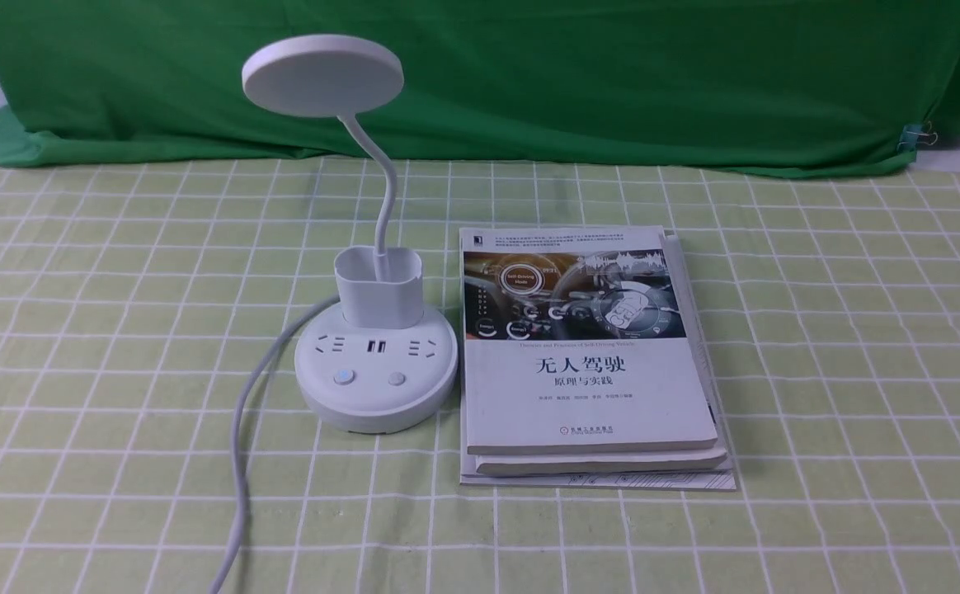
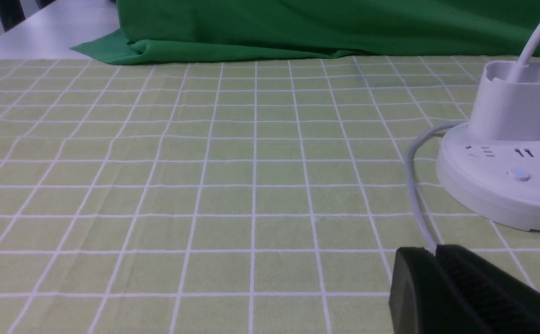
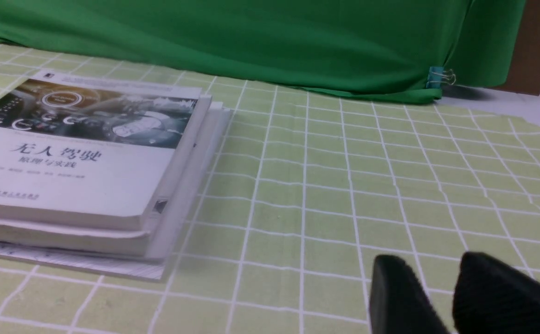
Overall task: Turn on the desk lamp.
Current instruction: Use the left arm to press the button switch on the lamp holder
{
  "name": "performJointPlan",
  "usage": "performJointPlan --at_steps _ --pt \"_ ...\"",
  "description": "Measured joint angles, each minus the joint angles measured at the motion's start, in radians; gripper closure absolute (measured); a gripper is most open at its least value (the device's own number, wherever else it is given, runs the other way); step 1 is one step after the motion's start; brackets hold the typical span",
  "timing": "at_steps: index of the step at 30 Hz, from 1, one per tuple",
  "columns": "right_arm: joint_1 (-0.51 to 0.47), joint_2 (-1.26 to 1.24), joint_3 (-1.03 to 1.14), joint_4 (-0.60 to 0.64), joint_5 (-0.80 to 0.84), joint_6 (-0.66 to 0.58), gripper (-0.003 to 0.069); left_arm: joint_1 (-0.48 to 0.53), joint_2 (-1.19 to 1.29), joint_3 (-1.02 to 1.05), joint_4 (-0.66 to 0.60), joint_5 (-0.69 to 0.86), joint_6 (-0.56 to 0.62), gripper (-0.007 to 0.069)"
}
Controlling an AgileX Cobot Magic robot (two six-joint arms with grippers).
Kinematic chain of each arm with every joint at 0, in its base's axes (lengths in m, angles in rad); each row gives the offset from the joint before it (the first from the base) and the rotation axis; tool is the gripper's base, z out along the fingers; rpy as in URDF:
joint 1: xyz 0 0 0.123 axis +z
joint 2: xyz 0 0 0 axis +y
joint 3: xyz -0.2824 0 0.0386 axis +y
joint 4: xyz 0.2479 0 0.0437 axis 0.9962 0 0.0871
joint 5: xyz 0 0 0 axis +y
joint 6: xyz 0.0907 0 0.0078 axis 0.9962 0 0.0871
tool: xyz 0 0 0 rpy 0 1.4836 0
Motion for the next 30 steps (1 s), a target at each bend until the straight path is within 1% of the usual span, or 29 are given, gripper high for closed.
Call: performJointPlan --at_steps 4,12,20,22,24,25,26,27,28,30 --pt "0.0 0.0 0.0 0.0 0.0 0.0 0.0414 0.0 0.0 0.0 -0.002 -0.034 0.0 0.0606" --pt "0.0 0.0 0.0 0.0 0.0 0.0 0.0414 0.0 0.0 0.0 -0.005 -0.219 0.0 0.0606" --pt "0.0 0.0 0.0 0.0 0.0 0.0 0.0414 0.0 0.0 0.0 0.006 -0.239 0.0 0.0606" --pt "0.0 0.0 0.0 0.0 0.0 0.0 0.0414 0.0 0.0 0.0 -0.015 -0.27 -0.028 0.0606" --pt "0.0 0.0 0.0 0.0 0.0 0.0 0.0414 0.0 0.0 0.0 -0.077 -0.354 -0.089 0.0606" --pt "0.0 0.0 0.0 0.0 0.0 0.0 0.0414 0.0 0.0 0.0 -0.088 -0.414 -0.103 0.0606" --pt "0.0 0.0 0.0 0.0 0.0 0.0 0.0414 0.0 0.0 0.0 -0.088 -0.427 -0.103 0.0606" --pt "0.0 0.0 0.0 0.0 0.0 0.0 0.0414 0.0 0.0 0.0 -0.092 -0.541 -0.112 0.0606" --pt "0.0 0.0 0.0 0.0 0.0 0.0 0.0414 0.0 0.004 0.0 -0.1 -0.583 -0.119 0.0606" --pt "0.0 0.0 0.0 0.0 0.0 0.0 0.0414 0.0 0.028 -0.017 -0.112 -0.594 -0.127 0.0606"
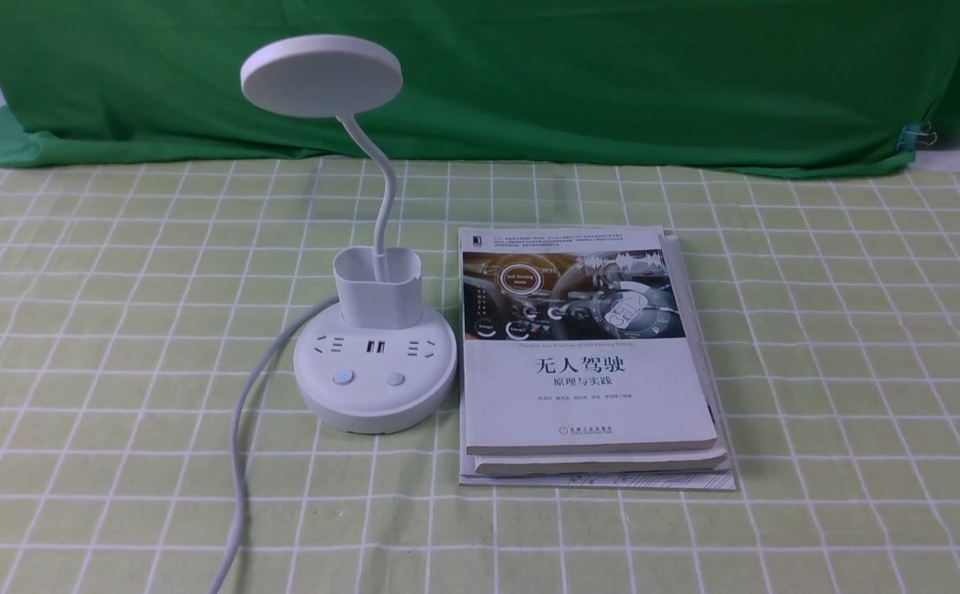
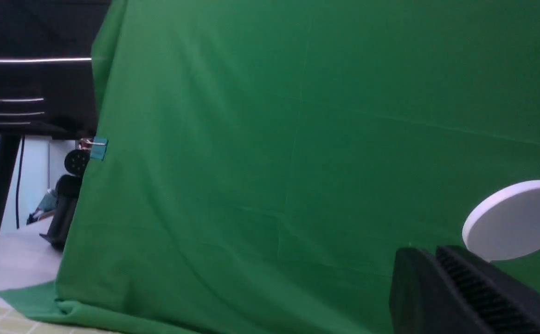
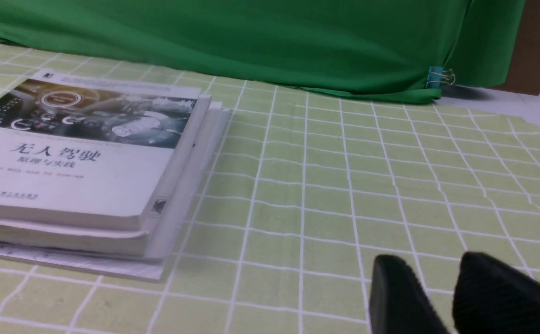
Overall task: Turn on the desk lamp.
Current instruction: Use the left arm to press the button switch on the lamp holder
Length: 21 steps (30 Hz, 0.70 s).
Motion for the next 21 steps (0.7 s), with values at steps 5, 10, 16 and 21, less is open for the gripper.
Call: performJointPlan --at_steps 5,10,16,21 --pt "0.0 0.0 0.0 0.0 0.0 0.0 0.0414 0.0 0.167 -0.206 0.004 0.163 -0.002 0.0606" --pt "0.0 0.0 0.0 0.0 0.0 0.0 0.0414 0.0 0.411 -0.481 0.005 0.516 -0.002 0.0606" --pt "0.0 0.0 0.0 0.0 0.0 0.0 0.0414 0.0 0.705 -0.587 0.096 0.77 0.103 0.0606" --pt "0.0 0.0 0.0 0.0 0.0 0.0 0.0414 0.0 0.879 -0.591 0.047 0.73 0.107 0.0606"
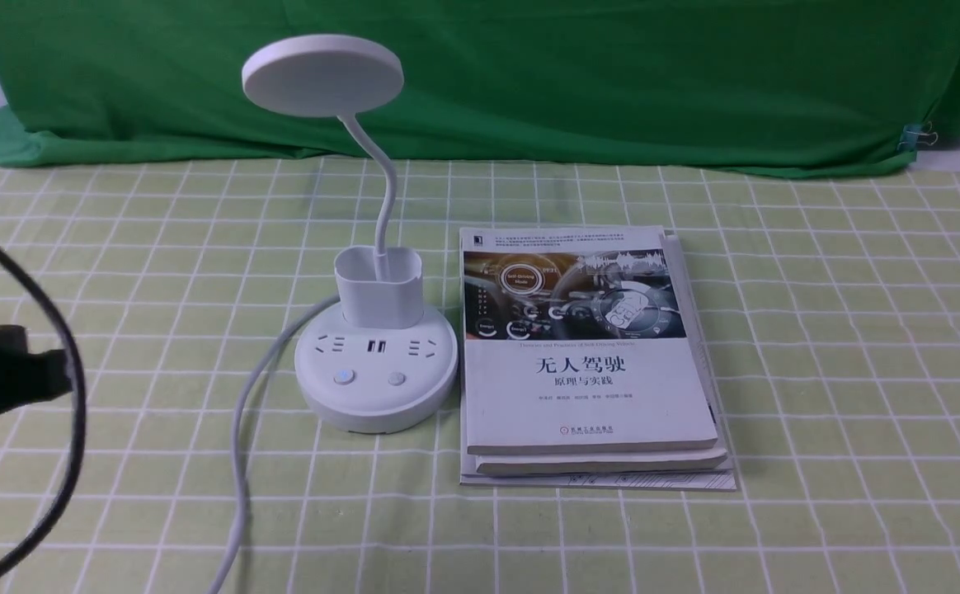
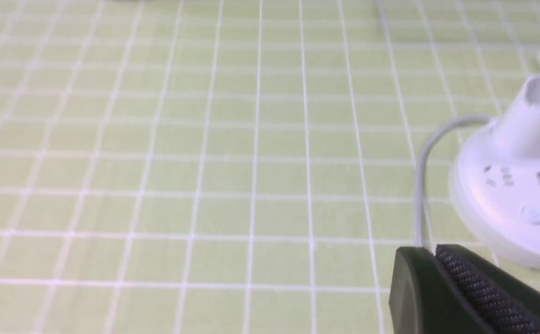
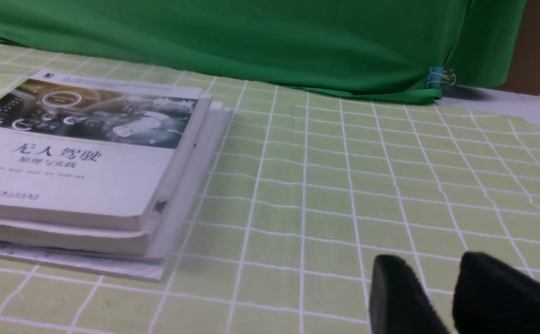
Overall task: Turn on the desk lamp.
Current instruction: Use the left arm to press the button switch on the lamp holder
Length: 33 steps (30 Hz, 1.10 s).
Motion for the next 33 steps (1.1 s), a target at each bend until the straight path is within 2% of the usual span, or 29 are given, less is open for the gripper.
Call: performJointPlan --at_steps 2,4,7,9,12,14,15,16,17,19,22,26,33 --pt "0.0 0.0 0.0 0.0 0.0 0.0 0.0414 0.0 0.131 -0.005 -0.101 -0.022 0.014 0.0606" --pt "0.0 0.0 0.0 0.0 0.0 0.0 0.0414 0.0 0.192 -0.015 -0.141 -0.013 0.037 0.0606" --pt "0.0 0.0 0.0 0.0 0.0 0.0 0.0414 0.0 0.336 -0.064 -0.282 0.041 0.171 0.0606" --pt "0.0 0.0 0.0 0.0 0.0 0.0 0.0414 -0.008 0.427 -0.116 -0.387 0.107 0.325 0.0606" --pt "0.0 0.0 0.0 0.0 0.0 0.0 0.0414 -0.069 0.504 -0.19 -0.434 0.151 0.392 0.0606" --pt "0.0 0.0 0.0 0.0 0.0 0.0 0.0414 -0.119 0.538 -0.229 -0.414 0.159 0.388 0.0606" --pt "0.0 0.0 0.0 0.0 0.0 0.0 0.0414 -0.177 0.571 -0.27 -0.365 0.16 0.355 0.0606" --pt "0.0 0.0 0.0 0.0 0.0 0.0 0.0414 -0.185 0.581 -0.281 -0.347 0.16 0.349 0.0606" --pt "0.0 0.0 0.0 0.0 0.0 0.0 0.0414 -0.25 0.621 -0.33 -0.267 0.162 0.285 0.0606" --pt "0.0 0.0 0.0 0.0 0.0 0.0 0.0414 -0.317 0.677 -0.394 -0.174 0.174 0.211 0.0606" --pt "0.0 0.0 0.0 0.0 0.0 0.0 0.0414 -0.381 0.758 -0.482 -0.107 0.194 0.161 0.0606" --pt "0.0 0.0 0.0 0.0 0.0 0.0 0.0414 -0.42 0.854 -0.584 -0.069 0.201 0.152 0.0606" --pt "0.0 0.0 0.0 0.0 0.0 0.0 0.0414 -0.425 0.947 -0.658 -0.051 0.2 0.147 0.0606"
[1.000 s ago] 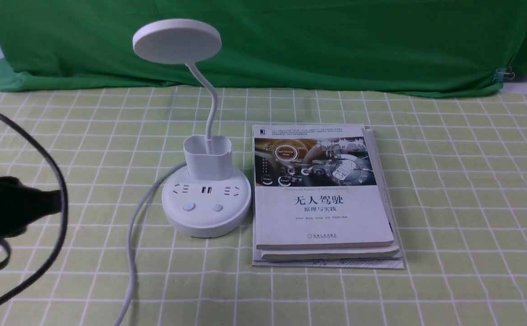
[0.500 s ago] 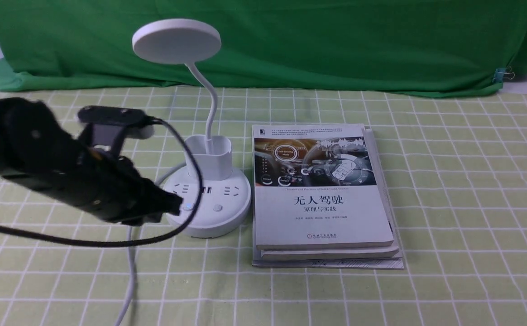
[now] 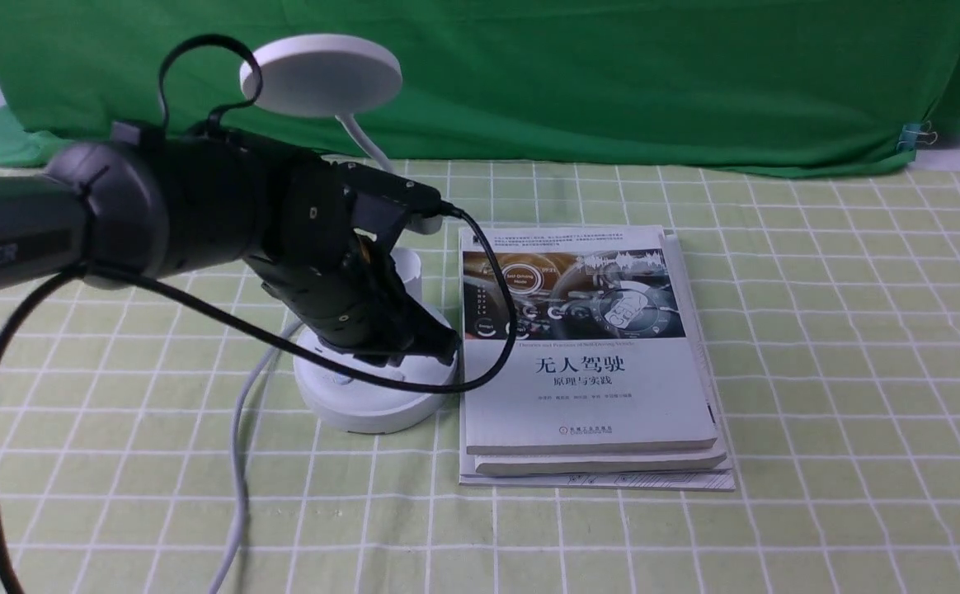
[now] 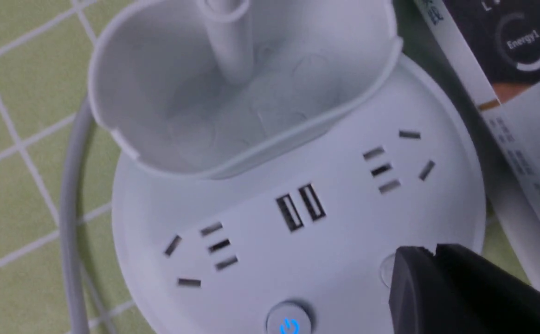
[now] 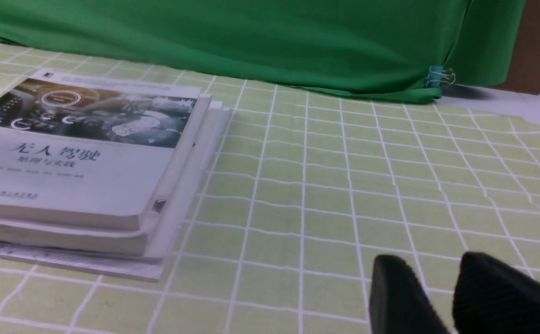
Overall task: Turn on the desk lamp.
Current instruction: Use the left arm to press the button switch on the lamp holder
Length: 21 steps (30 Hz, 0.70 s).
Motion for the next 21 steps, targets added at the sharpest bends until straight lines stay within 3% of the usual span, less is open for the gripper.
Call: performJointPlan --at_steps 21 --pt "0.0 0.0 0.0 0.0 0.0 0.0 0.0414 -0.002 0.067 -0.009 -0.015 -0.05 -0.003 0.0606"
